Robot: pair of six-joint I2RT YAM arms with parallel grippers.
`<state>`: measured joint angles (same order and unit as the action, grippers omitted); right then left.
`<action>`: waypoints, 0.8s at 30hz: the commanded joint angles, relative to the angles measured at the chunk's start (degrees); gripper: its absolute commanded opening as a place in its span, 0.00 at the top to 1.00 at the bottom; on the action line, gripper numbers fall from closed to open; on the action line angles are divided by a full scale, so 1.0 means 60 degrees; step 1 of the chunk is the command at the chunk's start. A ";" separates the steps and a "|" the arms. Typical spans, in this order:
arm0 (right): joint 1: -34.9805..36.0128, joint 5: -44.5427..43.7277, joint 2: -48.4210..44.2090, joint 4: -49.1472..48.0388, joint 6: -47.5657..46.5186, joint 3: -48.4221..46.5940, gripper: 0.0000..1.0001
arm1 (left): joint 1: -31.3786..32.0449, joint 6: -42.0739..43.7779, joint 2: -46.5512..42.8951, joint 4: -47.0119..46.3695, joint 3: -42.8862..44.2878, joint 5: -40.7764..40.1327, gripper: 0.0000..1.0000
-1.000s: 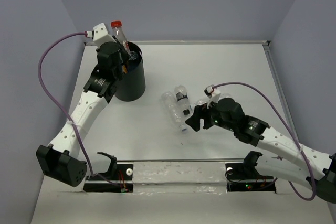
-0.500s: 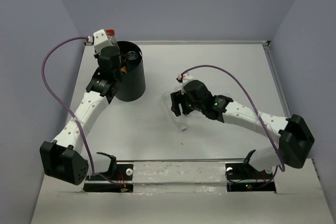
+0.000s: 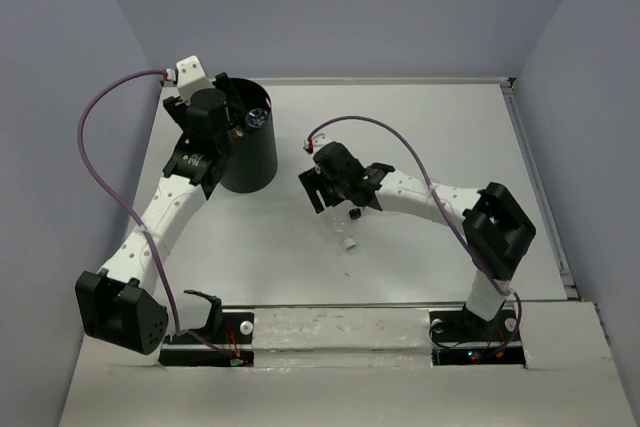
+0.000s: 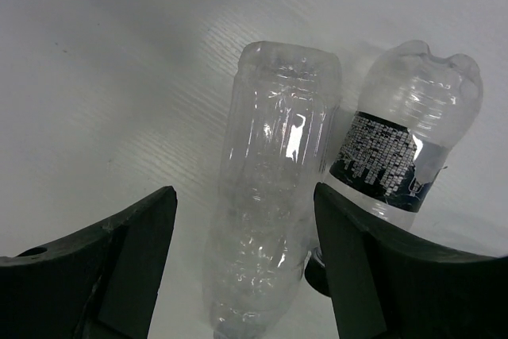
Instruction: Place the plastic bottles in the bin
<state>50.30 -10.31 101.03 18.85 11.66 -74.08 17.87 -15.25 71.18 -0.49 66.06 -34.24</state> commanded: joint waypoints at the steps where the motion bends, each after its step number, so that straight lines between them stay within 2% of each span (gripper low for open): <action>1: 0.0039 -0.0157 0.0489 0.0256 -0.0405 -0.0733 0.25 | -0.0048 -0.0008 -0.0656 -0.0138 0.0371 0.0169 0.09; 12: 0.0141 -0.0245 0.2071 0.0725 -0.0435 -0.1977 0.25 | -0.0048 -0.0432 -0.2589 0.0770 0.0504 0.2570 0.09; 21: 0.0229 -0.0041 0.2950 0.1032 -0.0332 -0.2813 0.24 | -0.0048 -0.0726 -0.4156 0.1209 -0.0331 0.4533 0.09; 22: 0.0345 0.0032 0.2995 0.1033 -0.0318 -0.2872 0.25 | -0.0048 -0.0755 -0.4245 0.1239 -0.0404 0.4752 0.09; 24: 0.0463 0.0135 0.2995 0.1033 -0.0201 -0.2989 0.38 | -0.0048 -0.0799 -0.4508 0.1254 -0.0536 0.4929 0.09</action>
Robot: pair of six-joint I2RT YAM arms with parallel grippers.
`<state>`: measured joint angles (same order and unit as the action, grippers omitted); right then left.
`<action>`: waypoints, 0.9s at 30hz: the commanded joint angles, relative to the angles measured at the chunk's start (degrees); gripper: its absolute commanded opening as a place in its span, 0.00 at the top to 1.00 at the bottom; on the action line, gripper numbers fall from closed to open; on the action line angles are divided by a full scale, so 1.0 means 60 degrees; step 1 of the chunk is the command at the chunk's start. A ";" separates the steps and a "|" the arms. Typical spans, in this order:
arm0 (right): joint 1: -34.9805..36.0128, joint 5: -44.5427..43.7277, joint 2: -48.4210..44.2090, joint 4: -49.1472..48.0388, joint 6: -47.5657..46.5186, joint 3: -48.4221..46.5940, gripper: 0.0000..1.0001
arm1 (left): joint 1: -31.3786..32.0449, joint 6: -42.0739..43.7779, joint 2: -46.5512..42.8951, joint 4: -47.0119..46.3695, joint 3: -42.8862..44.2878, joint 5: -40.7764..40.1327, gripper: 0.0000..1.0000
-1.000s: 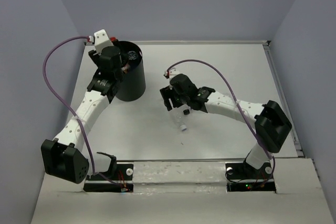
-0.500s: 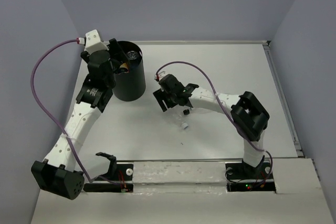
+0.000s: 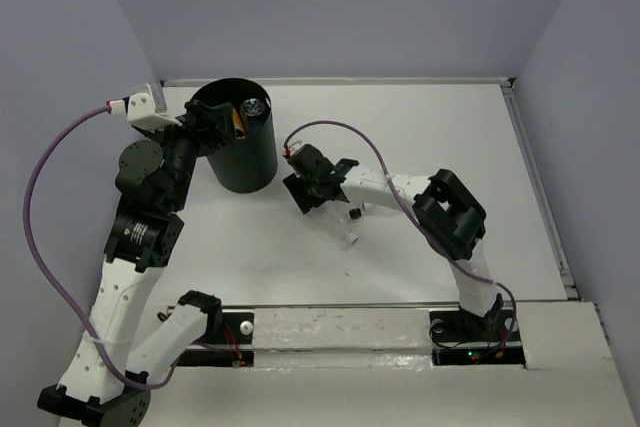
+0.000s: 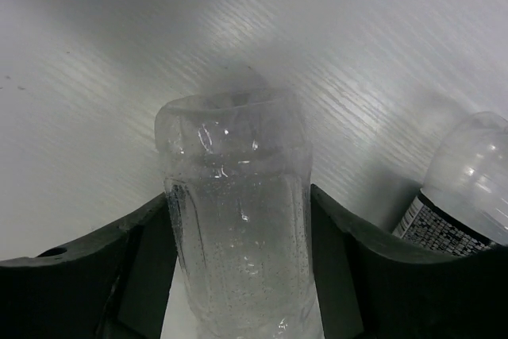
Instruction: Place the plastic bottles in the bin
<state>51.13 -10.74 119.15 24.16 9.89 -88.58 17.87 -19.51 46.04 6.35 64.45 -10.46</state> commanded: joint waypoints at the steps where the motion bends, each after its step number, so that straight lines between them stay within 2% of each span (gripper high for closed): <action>1: 0.0325 0.0397 -0.0170 0.0148 0.0269 -0.0618 0.53 | -0.0048 -0.0132 -0.0393 0.0128 -0.0383 0.1025 0.09; 3: 0.0558 0.0574 -0.0521 0.0133 0.0431 -0.0691 0.61 | -0.0048 -0.0162 -0.0627 0.0172 -0.0414 0.1171 0.09; 8: 0.0779 0.1247 -0.2874 -0.0274 0.0593 -0.1116 0.63 | -0.0048 -0.0307 -0.1270 0.0173 -0.0370 0.1464 0.09; 12: 0.0779 0.1234 -0.3833 -0.0920 0.0418 -0.1890 0.65 | -0.0048 -0.0542 -0.1945 0.0114 -0.0428 0.1699 0.09; 13: 0.0779 0.1103 -0.3833 -0.1038 0.0243 -0.2531 0.65 | -0.0048 -0.0601 -0.2091 0.0085 -0.0501 0.1699 0.09; 19: 0.0692 -0.0097 -0.2403 -0.2647 -0.0679 -0.5258 0.71 | -0.0048 -0.1143 -0.2927 0.0142 -0.1043 0.1699 0.08; 21: 0.0604 -0.0041 -0.1873 -0.3614 -0.0769 -0.6269 0.72 | -0.0034 -0.1275 -0.3103 0.0245 -0.1218 0.2080 0.08; 27: 0.0326 0.0252 0.0178 -0.6338 -0.1091 -0.8466 0.72 | 0.0361 -0.1758 -0.3250 0.0684 -0.2272 0.1905 0.08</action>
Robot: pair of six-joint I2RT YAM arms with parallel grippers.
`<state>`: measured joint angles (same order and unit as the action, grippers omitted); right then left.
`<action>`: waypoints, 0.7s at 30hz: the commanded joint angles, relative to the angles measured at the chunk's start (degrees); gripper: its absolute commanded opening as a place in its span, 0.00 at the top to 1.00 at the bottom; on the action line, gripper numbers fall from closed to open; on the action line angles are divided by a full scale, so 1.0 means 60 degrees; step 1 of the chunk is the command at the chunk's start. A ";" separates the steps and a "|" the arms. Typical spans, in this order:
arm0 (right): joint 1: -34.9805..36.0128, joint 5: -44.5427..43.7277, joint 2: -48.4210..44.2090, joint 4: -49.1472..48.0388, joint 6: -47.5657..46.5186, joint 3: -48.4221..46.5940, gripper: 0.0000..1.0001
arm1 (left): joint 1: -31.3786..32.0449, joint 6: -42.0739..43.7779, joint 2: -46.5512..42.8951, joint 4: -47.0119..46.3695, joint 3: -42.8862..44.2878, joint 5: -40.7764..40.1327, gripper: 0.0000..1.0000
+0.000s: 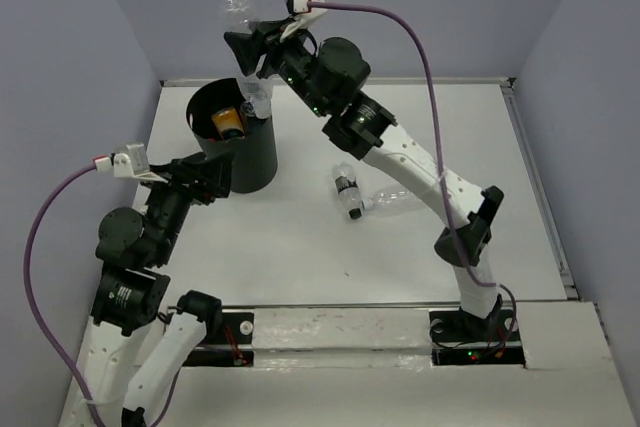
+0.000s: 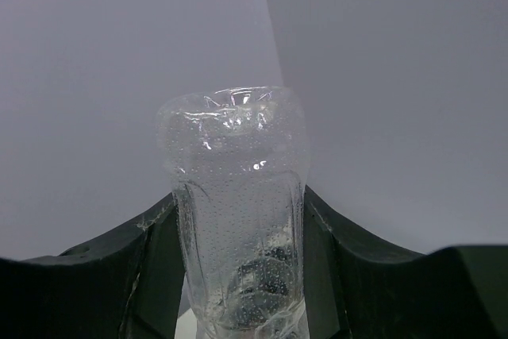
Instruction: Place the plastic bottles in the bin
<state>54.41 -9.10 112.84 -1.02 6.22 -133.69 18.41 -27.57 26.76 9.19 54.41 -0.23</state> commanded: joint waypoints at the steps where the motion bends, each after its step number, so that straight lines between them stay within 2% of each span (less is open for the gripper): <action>1: -0.0221 0.0037 0.1465 -0.2479 -0.0480 -0.1082 0.72 | 0.0329 -0.0501 -0.0037 0.0269 -0.0733 0.0156 0.08; 2: -0.0221 0.0154 0.1859 -0.3236 -0.0509 -0.1155 0.73 | 0.0402 -0.0691 -0.0037 0.0255 -0.0835 0.0141 0.08; 5: -0.0411 0.0359 0.2490 -0.4164 -0.0553 -0.1578 0.73 | 0.0666 -0.0999 0.0021 0.0328 -0.1333 0.0228 0.08; 10: -0.0602 0.0799 0.3810 -0.4372 -0.0289 -0.2445 0.73 | 0.0944 -0.1146 0.0051 0.0709 -0.1949 0.0258 0.08; 15: -0.0602 0.0990 0.3563 -0.4826 0.0193 -0.0734 0.70 | 0.1032 -0.1322 0.0036 0.0885 -0.2432 0.0521 0.07; 18: -0.0602 0.0961 0.3168 -0.4943 0.0370 0.0204 0.59 | 0.1018 -0.1454 0.0036 0.0973 -0.2609 0.0624 0.07; 20: -0.0602 0.0946 0.2758 -0.4768 0.0297 0.0541 0.44 | 0.1032 -0.1513 0.0109 0.1017 -0.2682 0.0726 0.04; 21: -0.0602 0.0946 0.2582 -0.4666 0.0282 0.0877 0.33 | 0.1032 -0.1469 0.0168 0.1032 -0.2668 0.0770 0.03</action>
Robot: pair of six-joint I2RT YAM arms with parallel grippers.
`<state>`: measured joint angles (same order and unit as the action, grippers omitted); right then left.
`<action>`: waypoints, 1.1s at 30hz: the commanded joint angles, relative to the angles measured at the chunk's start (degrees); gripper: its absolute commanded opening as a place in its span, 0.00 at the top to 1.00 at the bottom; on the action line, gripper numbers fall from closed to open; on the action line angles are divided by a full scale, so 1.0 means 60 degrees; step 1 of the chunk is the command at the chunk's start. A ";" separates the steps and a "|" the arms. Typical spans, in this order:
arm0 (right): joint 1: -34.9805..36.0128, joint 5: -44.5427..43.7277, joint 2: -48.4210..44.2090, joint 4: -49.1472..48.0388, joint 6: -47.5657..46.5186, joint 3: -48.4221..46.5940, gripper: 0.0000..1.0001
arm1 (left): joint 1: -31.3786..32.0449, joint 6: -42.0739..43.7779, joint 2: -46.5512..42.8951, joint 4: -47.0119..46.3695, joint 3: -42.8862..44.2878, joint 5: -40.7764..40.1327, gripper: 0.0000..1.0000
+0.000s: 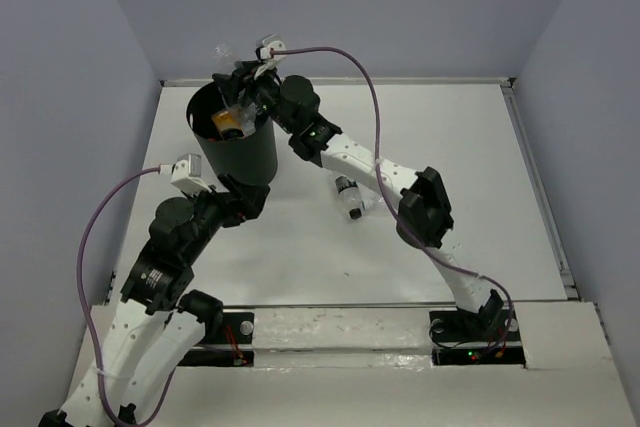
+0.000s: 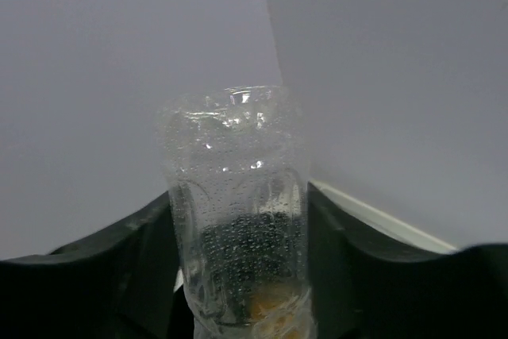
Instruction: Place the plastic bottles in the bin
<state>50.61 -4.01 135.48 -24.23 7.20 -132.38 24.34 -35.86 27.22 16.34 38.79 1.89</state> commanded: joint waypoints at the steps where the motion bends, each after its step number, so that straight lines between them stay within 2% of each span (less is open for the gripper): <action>1: 0.0032 0.0170 -0.1570 -0.0520 0.0046 0.0821 0.29 | 0.0045 0.0057 0.0179 -0.0044 0.0024 0.0403 0.01; 5: 0.0032 0.0301 -0.2683 -0.0356 0.0030 0.2047 0.19 | 0.0045 0.0001 0.0706 -0.0070 0.0128 0.0461 0.01; 12: 0.0032 0.0171 -0.4969 -0.0328 0.0030 0.4976 0.21 | 0.0089 -0.0337 0.1568 -0.0788 -0.0195 0.0447 0.01; 14: 0.0032 -0.0062 -0.6097 -0.0196 0.0059 0.5828 0.29 | 0.0336 -0.0498 0.1935 -0.1169 -0.0224 0.0287 0.01; 16: 0.0032 -0.0326 -0.6931 0.0228 0.0263 0.7336 0.38 | 0.0804 -0.0819 0.2609 -0.1607 -0.0107 -0.0035 0.01; 17: -0.0055 -0.0661 -0.7762 0.0694 0.0352 0.7849 0.45 | 0.1561 -0.0951 0.3104 -0.1755 -0.0034 -0.0805 0.01; 19: -0.0056 -0.0971 -0.8630 0.1237 0.0803 0.9445 0.63 | 0.2385 -0.1215 0.3707 -0.2135 0.0316 -0.1557 0.01; 21: -0.0173 -0.1469 -0.9919 0.2116 0.1244 1.0471 0.76 | 0.3161 -0.1610 0.4670 -0.2414 0.0566 -0.2364 0.01; 22: -0.0260 -0.1630 -1.0373 0.2409 0.1696 1.1476 0.80 | 0.3296 -0.1713 0.4981 -0.2676 0.0756 -0.2569 0.01; 26: -0.0626 -0.2507 -1.3166 0.4121 0.2739 1.3563 0.82 | 0.3561 -0.2109 0.6868 -0.3440 0.1313 -0.3623 0.01; 29: -0.0818 -0.3210 -1.4402 0.5570 0.3325 1.4471 0.78 | 0.3619 -0.2212 0.8127 -0.3733 0.1869 -0.3728 0.01; 30: -0.0905 -0.3431 -1.5131 0.5823 0.3428 1.4649 0.75 | 0.3648 -0.2227 0.8438 -0.3777 0.2045 -0.3801 0.01; 31: -0.0906 -0.3622 -1.5429 0.6101 0.3617 1.4810 0.63 | 0.3663 -0.2242 0.8731 -0.3821 0.2351 -0.3859 0.01; 33: -0.1110 -0.4062 -1.5869 0.6686 0.3808 1.5219 0.50 | 0.3678 -0.2242 0.9608 -0.3822 0.2718 -0.3904 0.01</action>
<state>45.36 -20.62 46.17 7.09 24.67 -44.05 45.76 -47.90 78.81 -2.20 50.00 -16.95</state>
